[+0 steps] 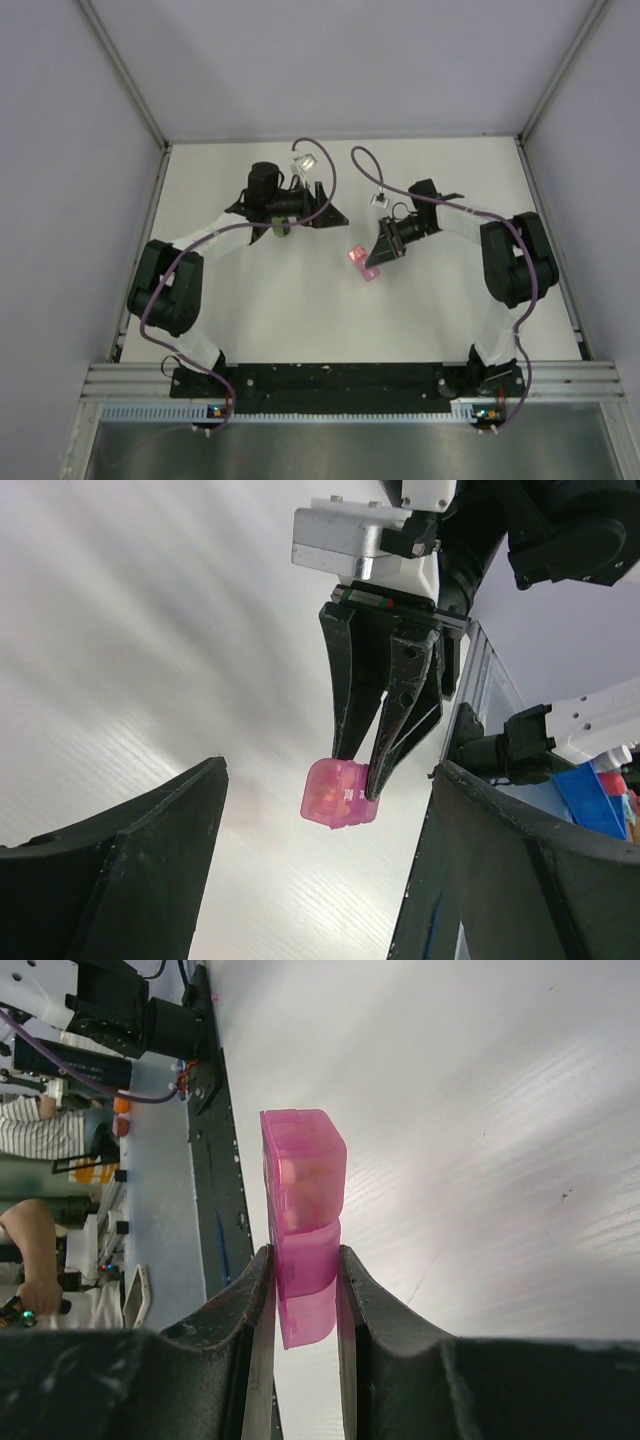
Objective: Sort the pills into containers
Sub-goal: Close the pill container at the center of the board.
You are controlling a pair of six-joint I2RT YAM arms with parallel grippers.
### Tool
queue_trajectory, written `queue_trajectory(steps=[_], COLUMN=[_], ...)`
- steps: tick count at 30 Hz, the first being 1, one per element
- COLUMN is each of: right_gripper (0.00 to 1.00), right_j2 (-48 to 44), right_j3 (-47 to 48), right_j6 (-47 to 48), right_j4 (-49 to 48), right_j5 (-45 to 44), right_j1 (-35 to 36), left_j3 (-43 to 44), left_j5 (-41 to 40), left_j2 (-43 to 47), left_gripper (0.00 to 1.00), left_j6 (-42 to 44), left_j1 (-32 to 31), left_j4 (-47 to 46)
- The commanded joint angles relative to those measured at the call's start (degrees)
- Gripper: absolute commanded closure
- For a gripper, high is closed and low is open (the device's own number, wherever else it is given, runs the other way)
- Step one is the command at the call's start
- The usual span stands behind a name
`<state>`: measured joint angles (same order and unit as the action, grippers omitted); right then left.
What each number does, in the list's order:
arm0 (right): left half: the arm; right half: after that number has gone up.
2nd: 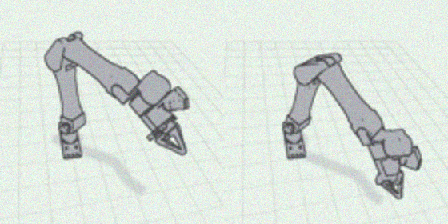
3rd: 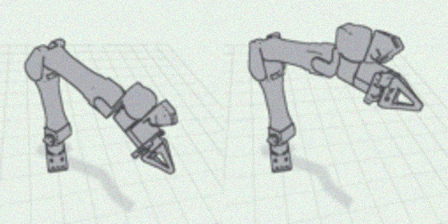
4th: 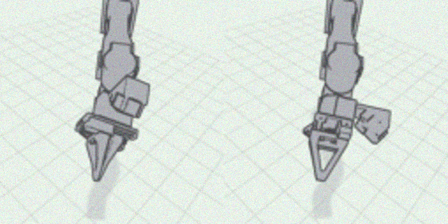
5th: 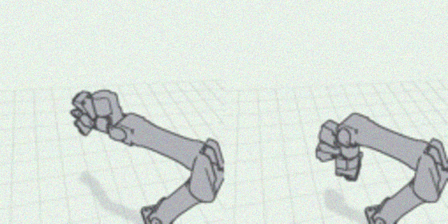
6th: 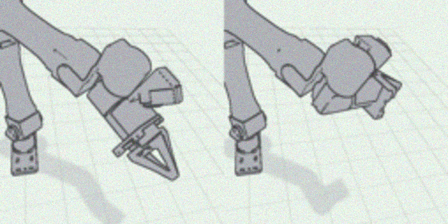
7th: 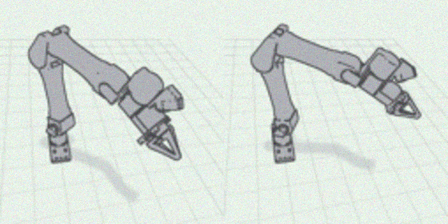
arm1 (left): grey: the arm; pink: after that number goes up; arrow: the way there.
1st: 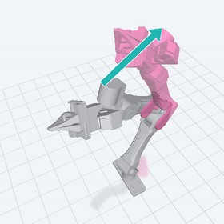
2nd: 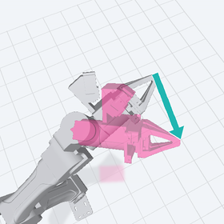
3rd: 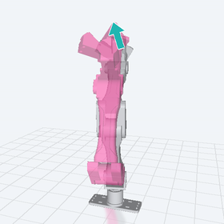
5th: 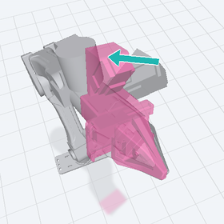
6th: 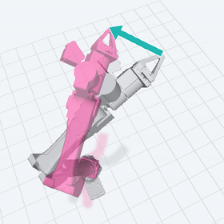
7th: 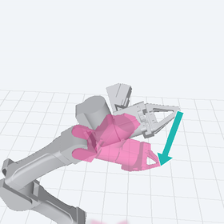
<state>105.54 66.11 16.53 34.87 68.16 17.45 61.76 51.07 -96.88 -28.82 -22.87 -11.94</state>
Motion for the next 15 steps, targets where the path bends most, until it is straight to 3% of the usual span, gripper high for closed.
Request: queue_trajectory(steps=[1,15], right_gripper=[1.0,1.0], right_j2=[1.6,8.19], right_j3=[0.87,-0.63], right_j6=[1.57,-0.19], right_j4=[-0.59,-3.49], right_j5=[-0.48,-5.4], right_j1=[-0.05,-0.05], left_j3=[-1.37,-2.96], left_j5=[-0.71,-1.23], left_j2=[3.8,6.35], left_gripper=[0.11,0.11], left_j6=[0.52,-0.89], left_j1=[1.86,3.98], left_j4=[-2.82,-4.23])
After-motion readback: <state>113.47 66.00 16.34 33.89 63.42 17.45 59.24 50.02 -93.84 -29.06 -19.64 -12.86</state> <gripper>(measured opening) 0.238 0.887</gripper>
